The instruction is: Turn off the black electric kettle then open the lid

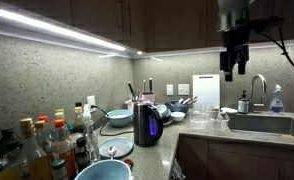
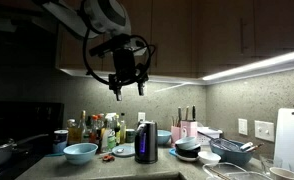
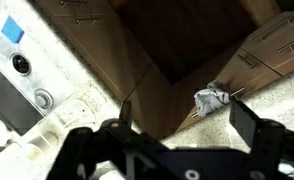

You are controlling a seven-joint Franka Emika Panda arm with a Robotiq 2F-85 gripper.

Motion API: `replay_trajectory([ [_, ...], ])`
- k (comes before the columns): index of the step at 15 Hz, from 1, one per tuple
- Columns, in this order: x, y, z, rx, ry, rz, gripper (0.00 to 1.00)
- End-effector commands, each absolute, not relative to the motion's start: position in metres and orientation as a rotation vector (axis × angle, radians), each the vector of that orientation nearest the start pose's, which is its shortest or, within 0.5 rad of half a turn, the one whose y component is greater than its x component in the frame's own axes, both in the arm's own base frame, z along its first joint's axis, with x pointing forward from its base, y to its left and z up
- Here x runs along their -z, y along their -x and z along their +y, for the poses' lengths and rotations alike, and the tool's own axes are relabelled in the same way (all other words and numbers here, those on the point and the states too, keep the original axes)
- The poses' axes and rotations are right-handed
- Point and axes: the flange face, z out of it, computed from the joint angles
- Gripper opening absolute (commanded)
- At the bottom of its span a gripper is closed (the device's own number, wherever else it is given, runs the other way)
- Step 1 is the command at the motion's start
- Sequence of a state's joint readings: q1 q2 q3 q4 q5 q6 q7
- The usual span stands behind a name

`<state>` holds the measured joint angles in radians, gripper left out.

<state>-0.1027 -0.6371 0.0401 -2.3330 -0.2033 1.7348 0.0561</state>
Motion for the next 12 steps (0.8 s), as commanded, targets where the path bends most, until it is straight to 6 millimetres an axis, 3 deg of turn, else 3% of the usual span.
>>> replay_trajectory([
  [1, -0.569, -0.360, -0.038, 0.060, 3.362, 0.163, 1.00],
  [5, -0.569, -0.360, -0.038, 0.060, 3.362, 0.163, 1.00],
  [8, -0.562, -0.391, -0.032, 0.083, 3.372, 0.104, 1.00],
  [12, -0.559, -0.453, 0.005, 0.318, 3.334, -0.108, 1.00],
])
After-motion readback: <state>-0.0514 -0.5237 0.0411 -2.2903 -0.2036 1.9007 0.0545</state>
